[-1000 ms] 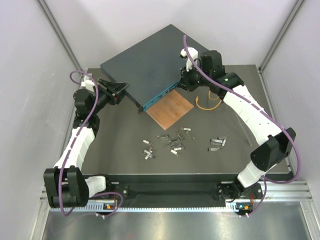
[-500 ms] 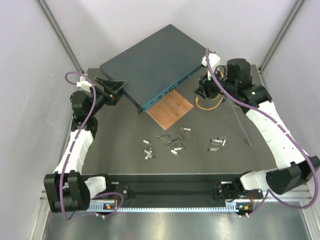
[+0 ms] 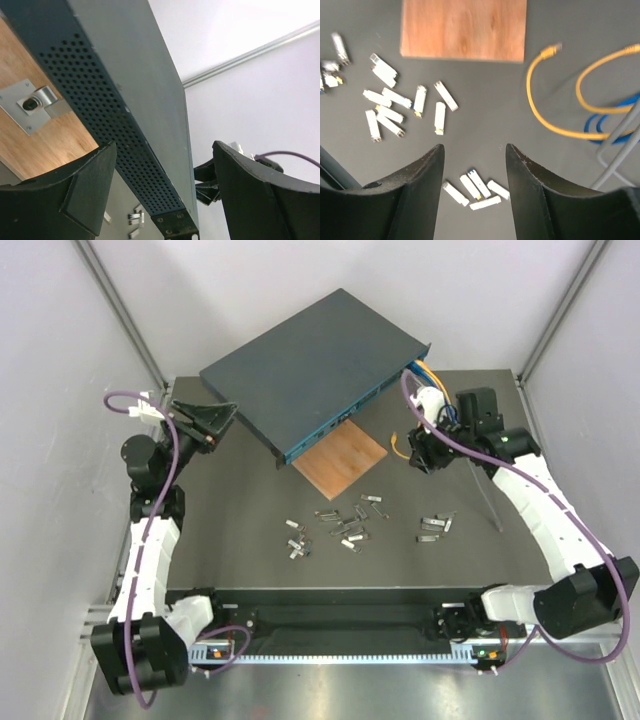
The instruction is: Insert the plug into the switch port
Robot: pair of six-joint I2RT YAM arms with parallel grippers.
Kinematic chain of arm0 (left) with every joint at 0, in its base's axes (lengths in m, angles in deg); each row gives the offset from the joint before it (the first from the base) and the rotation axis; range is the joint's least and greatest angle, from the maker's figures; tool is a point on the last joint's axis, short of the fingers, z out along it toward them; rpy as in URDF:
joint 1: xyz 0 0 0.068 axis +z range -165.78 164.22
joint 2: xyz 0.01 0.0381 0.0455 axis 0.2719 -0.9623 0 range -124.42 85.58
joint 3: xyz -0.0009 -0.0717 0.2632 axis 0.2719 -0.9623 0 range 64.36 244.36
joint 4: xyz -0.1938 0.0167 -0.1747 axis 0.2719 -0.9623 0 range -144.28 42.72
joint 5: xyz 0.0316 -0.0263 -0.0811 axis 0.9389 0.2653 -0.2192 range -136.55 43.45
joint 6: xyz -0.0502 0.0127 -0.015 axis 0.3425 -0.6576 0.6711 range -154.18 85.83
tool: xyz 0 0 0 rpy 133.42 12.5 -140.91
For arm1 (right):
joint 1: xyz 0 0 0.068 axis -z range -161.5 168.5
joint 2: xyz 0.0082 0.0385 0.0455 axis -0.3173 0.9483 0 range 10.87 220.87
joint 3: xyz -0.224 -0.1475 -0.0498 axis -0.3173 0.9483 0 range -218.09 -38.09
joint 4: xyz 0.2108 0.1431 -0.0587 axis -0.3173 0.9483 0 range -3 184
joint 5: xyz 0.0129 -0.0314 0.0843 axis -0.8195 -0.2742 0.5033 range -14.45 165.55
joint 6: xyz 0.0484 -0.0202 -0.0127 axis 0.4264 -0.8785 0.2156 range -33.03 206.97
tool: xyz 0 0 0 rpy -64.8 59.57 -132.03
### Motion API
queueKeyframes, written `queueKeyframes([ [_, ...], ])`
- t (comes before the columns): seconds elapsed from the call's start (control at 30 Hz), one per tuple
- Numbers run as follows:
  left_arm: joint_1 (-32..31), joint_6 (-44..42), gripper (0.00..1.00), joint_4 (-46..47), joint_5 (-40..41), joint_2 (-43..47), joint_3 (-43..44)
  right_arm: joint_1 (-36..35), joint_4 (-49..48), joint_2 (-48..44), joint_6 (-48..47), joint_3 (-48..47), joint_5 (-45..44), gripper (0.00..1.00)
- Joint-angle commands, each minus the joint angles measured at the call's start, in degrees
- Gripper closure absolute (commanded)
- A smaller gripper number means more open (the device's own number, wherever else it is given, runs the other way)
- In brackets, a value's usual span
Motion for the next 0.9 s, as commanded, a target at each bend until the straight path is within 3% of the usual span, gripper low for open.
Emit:
queueKeyframes([
  [0.0, 0.3, -8.2, 0.18, 2.9, -3.1, 2.8, 1.9, 0.5, 3.3, 0.9, -4.5, 1.9, -4.2, 0.48],
  [0.27, 0.2, -23.9, 0.19, -3.0, -9.9, 6.7, 7.9, 5.6, 1.8, 2.6, -15.4, 12.1, -9.5, 0.47],
  [0.47, -0.4, -26.6, 0.21, -3.3, -13.0, 7.1, 8.9, 5.6, -7.1, 3.5, -19.0, 21.3, -12.0, 0.48],
  [0.87, -2.6, -29.9, 0.23, -5.7, -13.0, 6.1, 10.9, 5.9, -13.2, 9.0, -27.6, 25.6, -14.0, 0.55],
])
